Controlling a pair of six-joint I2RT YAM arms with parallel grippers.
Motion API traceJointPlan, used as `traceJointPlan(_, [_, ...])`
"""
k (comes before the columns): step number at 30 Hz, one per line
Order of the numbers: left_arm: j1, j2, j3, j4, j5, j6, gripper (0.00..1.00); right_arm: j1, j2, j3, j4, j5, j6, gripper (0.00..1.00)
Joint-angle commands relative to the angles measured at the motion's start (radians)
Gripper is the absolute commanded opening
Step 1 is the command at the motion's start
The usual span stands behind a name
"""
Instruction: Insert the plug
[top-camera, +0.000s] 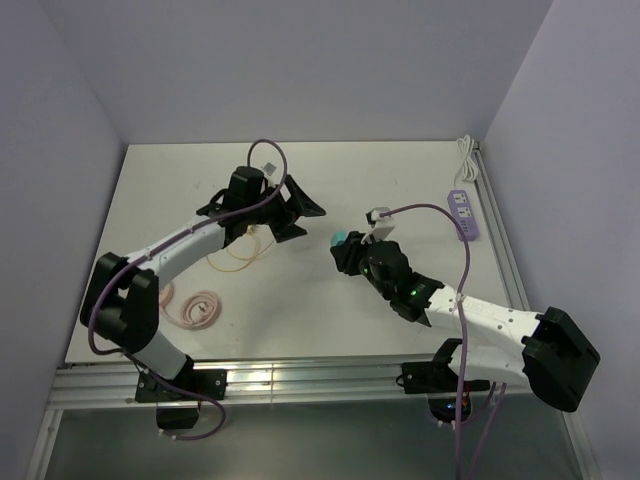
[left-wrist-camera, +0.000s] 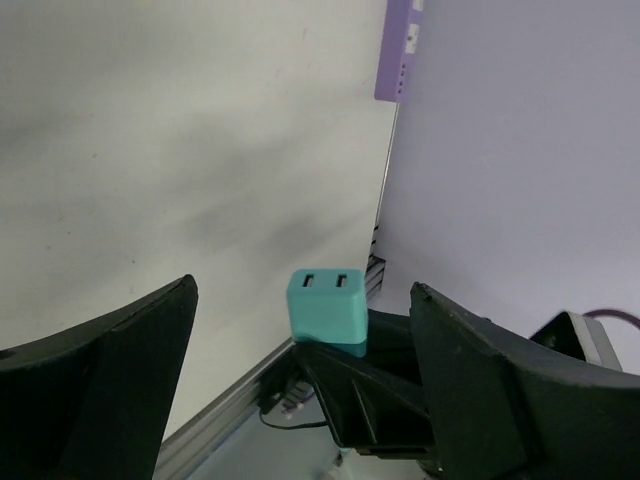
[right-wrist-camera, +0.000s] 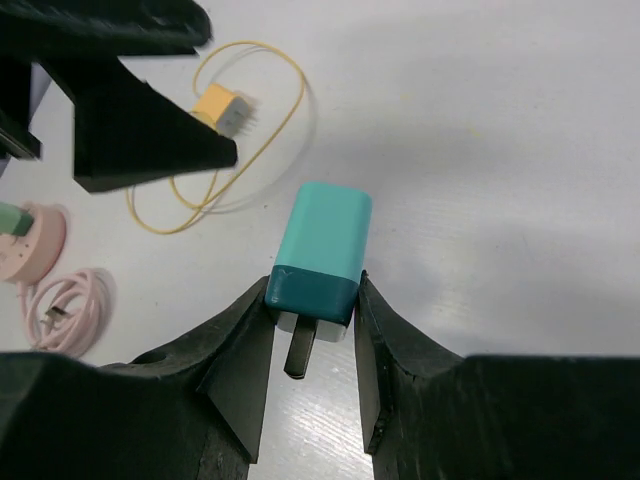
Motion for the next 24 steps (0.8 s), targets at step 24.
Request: traceJointPlan(24, [0.019, -0.357, 0.069, -0.192, 0.008, 0.541, 0.7, -0.041, -0.145, 0.045, 0.011, -0.587, -0.094, 0.0])
